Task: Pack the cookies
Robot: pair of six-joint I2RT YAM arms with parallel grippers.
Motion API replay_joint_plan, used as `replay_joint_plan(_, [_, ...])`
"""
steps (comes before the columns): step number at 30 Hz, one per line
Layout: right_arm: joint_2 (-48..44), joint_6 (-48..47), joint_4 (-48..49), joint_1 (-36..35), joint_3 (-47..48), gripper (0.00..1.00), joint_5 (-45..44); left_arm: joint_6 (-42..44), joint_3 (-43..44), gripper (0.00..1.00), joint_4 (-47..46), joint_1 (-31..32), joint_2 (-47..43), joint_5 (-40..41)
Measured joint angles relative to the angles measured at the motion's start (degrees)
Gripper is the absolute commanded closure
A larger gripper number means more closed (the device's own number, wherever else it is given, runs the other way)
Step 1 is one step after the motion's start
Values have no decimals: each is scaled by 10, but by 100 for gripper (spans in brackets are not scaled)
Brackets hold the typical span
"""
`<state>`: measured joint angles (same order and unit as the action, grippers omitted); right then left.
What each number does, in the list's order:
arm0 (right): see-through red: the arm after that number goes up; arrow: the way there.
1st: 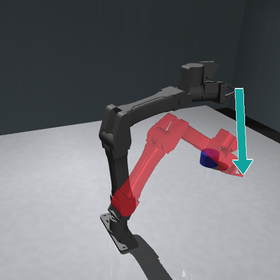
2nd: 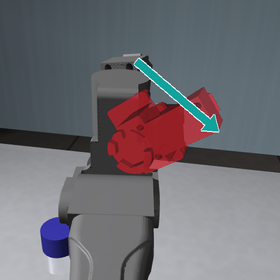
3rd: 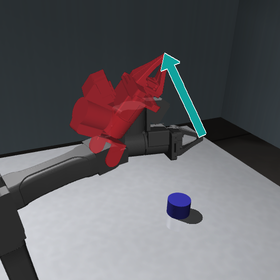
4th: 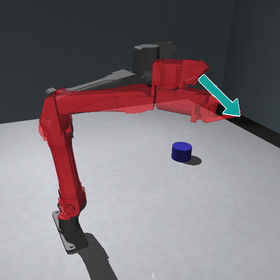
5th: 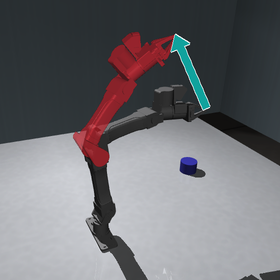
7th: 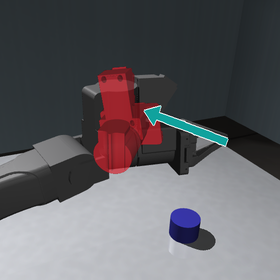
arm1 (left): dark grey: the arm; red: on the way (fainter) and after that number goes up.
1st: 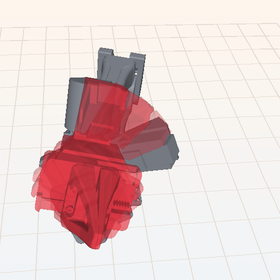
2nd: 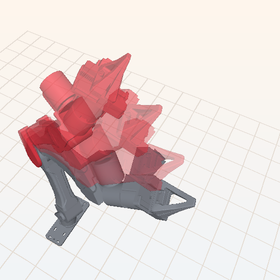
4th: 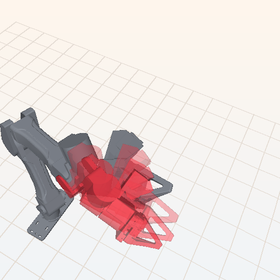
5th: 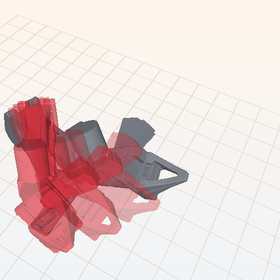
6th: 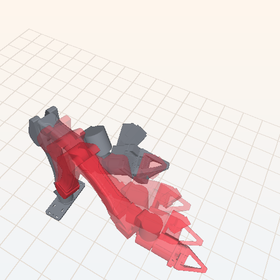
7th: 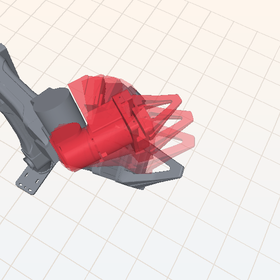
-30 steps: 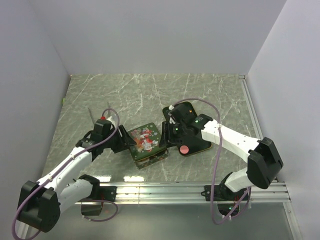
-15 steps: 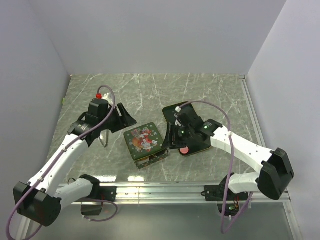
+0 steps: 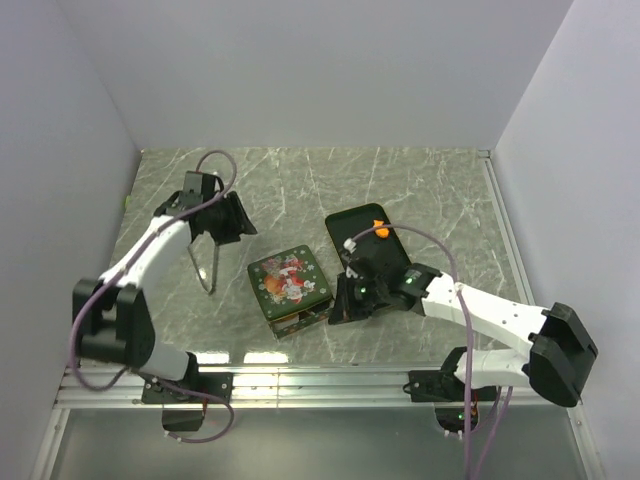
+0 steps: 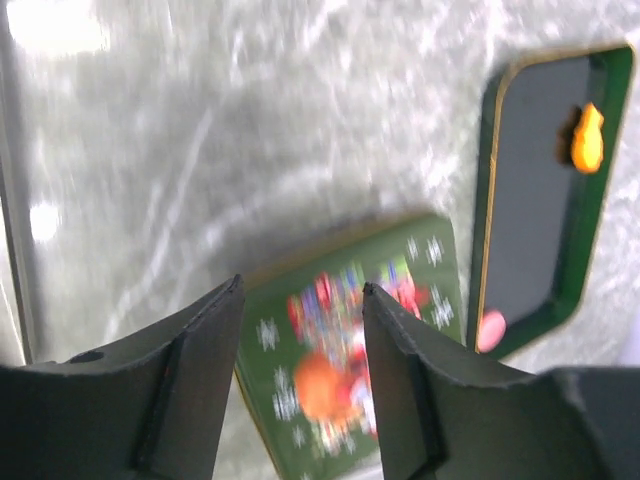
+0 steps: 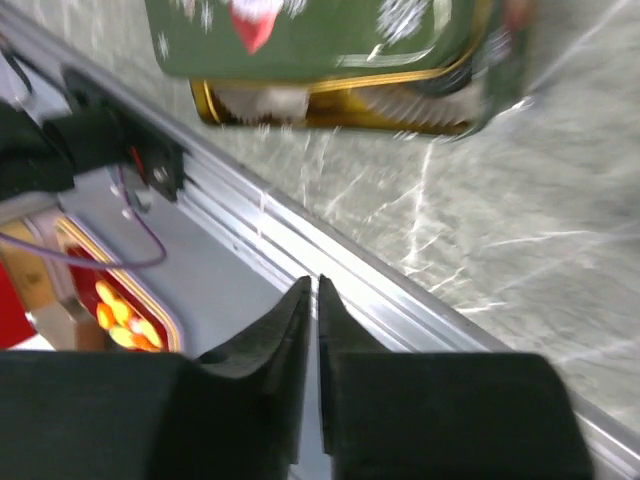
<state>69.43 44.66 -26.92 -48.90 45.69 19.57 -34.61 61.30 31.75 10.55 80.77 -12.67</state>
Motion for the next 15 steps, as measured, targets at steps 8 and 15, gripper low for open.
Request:
replay_joint_plan(8, [90, 5, 73, -98, -12, 100, -19, 55, 76, 47, -35, -9, 169, -29])
replay_joint_plan(15, [151, 7, 132, -141, -12, 100, -64, 77, 82, 49, -34, -9, 226, -31])
